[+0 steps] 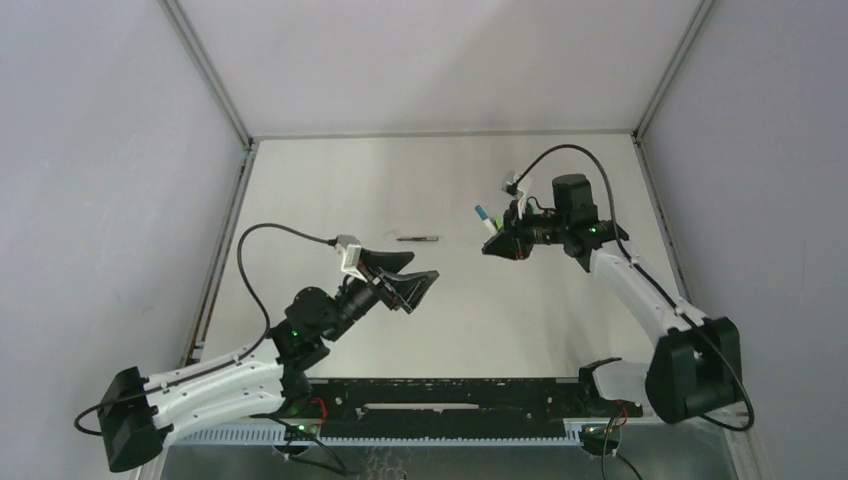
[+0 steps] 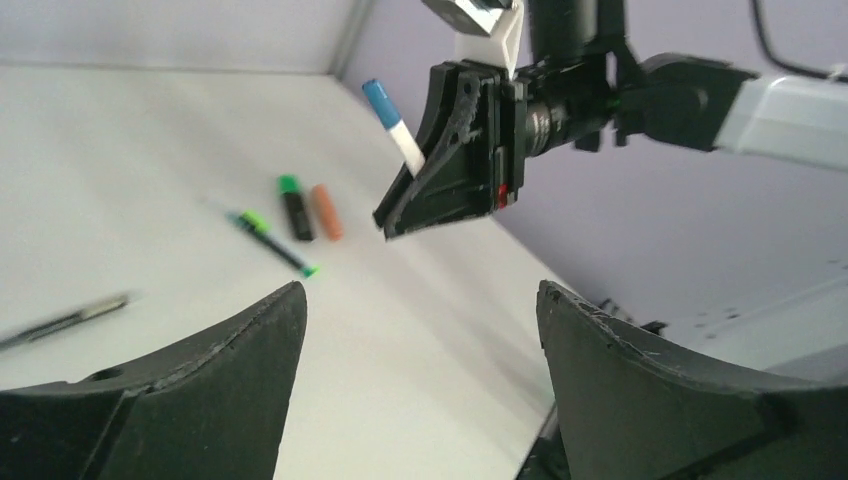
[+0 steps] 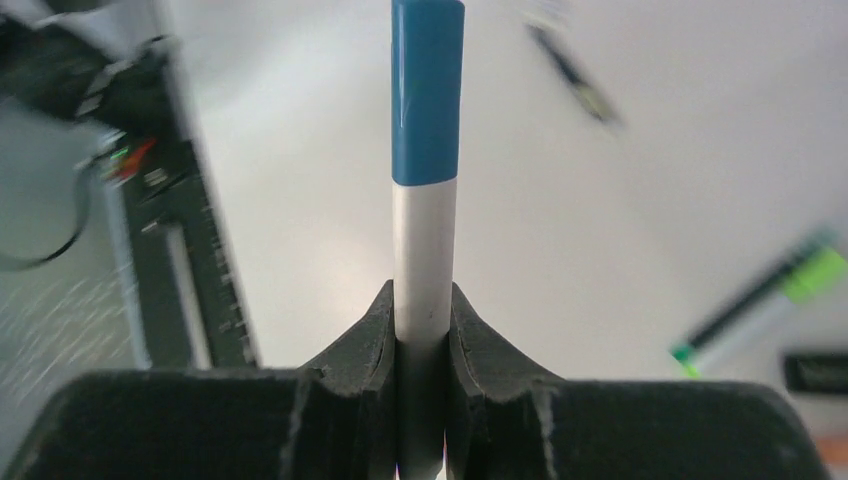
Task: Insert the pens into the pen caps
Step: Place the pen at the center of the board.
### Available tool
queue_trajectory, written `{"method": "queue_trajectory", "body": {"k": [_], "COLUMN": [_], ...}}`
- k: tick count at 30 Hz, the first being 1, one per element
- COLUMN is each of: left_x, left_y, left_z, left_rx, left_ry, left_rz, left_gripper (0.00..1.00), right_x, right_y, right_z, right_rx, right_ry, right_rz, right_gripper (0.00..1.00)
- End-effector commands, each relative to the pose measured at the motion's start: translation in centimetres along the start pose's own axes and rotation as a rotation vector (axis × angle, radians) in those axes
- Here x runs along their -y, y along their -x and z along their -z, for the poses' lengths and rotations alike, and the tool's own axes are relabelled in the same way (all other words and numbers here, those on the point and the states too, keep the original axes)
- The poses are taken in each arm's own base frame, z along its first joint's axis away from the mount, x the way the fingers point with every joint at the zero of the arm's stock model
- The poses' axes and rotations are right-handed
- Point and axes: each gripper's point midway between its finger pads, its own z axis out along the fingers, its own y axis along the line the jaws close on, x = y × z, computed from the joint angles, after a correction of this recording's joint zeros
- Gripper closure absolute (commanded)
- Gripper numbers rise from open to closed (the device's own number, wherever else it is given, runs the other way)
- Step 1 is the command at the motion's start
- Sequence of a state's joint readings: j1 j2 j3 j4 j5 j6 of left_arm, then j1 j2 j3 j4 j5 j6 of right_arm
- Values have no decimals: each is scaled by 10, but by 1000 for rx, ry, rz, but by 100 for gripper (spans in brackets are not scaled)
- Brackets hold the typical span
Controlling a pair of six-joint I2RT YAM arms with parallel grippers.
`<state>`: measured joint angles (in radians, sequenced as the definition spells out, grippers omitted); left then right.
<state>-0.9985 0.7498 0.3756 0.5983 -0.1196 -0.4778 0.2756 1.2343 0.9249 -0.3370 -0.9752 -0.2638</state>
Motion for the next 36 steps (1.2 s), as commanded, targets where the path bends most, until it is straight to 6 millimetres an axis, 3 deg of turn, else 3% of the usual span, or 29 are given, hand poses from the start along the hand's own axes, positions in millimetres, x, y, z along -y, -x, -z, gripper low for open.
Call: {"method": "queue_trajectory", "body": {"k": [1, 4, 9, 18, 29, 36], "left_x": [-56, -68, -79, -87, -88, -82], "left_y": [-22, -31, -37, -46, -49, -47], "left_z": [10, 12, 18, 32, 43, 37], "left_rx": [-18, -41, -65, -70, -63, -77], "left_ry": [225, 265, 296, 311, 310, 295], "left_rz": [-50, -43, -51, -26, 10, 33], "left_gripper": [12, 12, 12, 12, 12, 12], "right_x": [99, 133, 171, 210, 212, 209], "right_y": [-4, -19, -54, -96, -117, -125], "right_z": [10, 16, 16, 12, 6, 2], "right_rx": [-10, -48, -161, -309, -390, -412], "right_ry": [-470, -619, -703, -767, -731, -709], "right_rz": [-160, -202, -282, -361, -403, -423], "right_gripper": [99, 93, 92, 83, 80, 74]}}
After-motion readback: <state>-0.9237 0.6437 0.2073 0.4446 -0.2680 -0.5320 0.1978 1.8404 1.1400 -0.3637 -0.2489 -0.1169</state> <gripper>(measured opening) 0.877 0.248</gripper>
